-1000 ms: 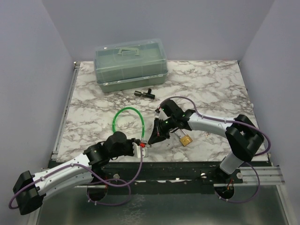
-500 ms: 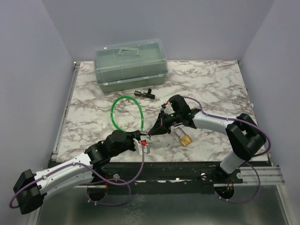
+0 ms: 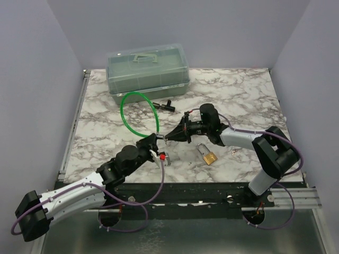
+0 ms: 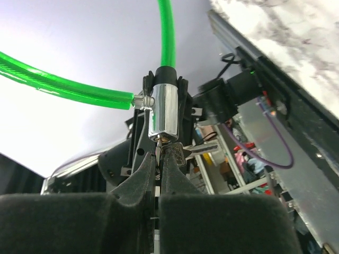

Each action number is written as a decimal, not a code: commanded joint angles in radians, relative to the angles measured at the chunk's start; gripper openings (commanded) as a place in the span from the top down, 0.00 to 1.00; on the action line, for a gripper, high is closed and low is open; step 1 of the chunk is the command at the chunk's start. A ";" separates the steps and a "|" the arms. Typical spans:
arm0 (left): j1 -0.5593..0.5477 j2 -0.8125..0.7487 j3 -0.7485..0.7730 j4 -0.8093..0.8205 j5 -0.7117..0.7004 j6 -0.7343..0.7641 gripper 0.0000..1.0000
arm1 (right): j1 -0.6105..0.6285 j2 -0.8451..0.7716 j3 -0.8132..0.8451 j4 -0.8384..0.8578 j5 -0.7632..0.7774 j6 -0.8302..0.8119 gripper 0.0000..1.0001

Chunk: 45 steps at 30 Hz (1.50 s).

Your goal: Unlock with the key

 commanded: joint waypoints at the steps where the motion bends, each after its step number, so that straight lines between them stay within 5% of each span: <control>1: -0.045 -0.011 0.050 0.267 0.219 0.073 1.00 | 0.023 0.027 0.006 0.337 0.085 0.247 1.00; 6: -0.044 0.006 0.061 0.270 0.210 0.121 1.00 | 0.023 0.059 -0.021 0.537 0.082 0.483 1.00; 12: -0.044 0.018 0.065 0.268 0.202 0.144 1.00 | 0.023 0.074 -0.026 0.578 0.079 0.501 1.00; 18: -0.044 -0.028 0.056 0.214 0.208 0.129 1.00 | 0.002 0.032 -0.051 0.445 0.074 0.335 0.97; 32: -0.044 -0.083 0.035 0.152 0.253 0.074 1.00 | -0.032 -0.076 -0.063 0.068 0.120 -0.063 0.42; 40: -0.044 -0.120 0.036 0.099 0.281 0.043 1.00 | -0.035 -0.229 0.062 -0.513 0.381 -0.497 0.26; 45: -0.044 -0.130 0.033 0.068 0.306 0.027 1.00 | -0.035 -0.337 0.078 -0.563 0.495 -0.675 0.22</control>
